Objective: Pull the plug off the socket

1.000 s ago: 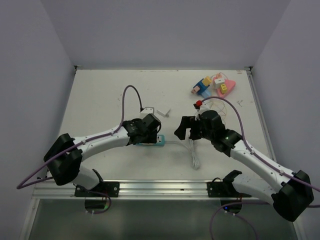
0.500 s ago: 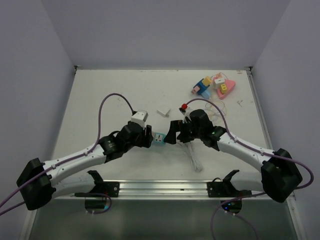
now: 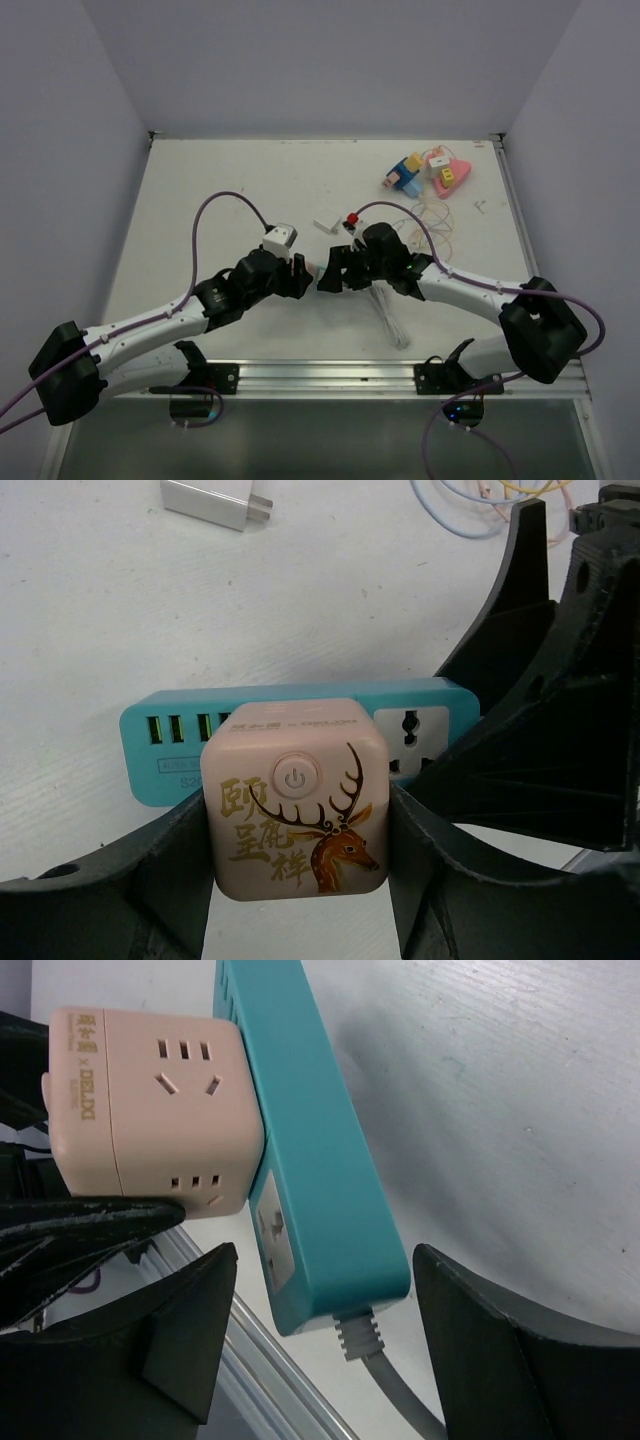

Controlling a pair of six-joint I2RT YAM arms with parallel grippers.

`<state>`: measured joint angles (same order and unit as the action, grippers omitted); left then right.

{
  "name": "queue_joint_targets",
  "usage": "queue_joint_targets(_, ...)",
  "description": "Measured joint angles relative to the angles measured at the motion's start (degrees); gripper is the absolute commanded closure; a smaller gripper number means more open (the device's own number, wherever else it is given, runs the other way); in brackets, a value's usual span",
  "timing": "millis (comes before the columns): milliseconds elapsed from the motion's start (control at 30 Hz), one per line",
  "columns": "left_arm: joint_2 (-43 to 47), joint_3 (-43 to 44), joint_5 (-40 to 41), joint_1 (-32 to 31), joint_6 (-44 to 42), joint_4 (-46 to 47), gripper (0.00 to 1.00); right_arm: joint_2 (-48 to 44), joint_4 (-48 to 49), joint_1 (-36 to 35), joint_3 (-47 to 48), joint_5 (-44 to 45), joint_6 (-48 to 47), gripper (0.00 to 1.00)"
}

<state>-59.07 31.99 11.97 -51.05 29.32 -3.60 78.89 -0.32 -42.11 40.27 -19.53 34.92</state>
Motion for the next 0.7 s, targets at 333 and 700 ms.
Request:
queue_joint_targets(333, 0.59, -0.48, -0.22, -0.48, -1.16, 0.39, 1.0, 2.43, 3.65, -0.07, 0.17, -0.98, 1.55, 0.68)
queue_joint_targets(700, 3.56, -1.9, 0.7, -0.87, -1.88, -1.75, 1.0, 2.97, 4.2, -0.83, 0.31, 0.31, 2.38, 1.0)
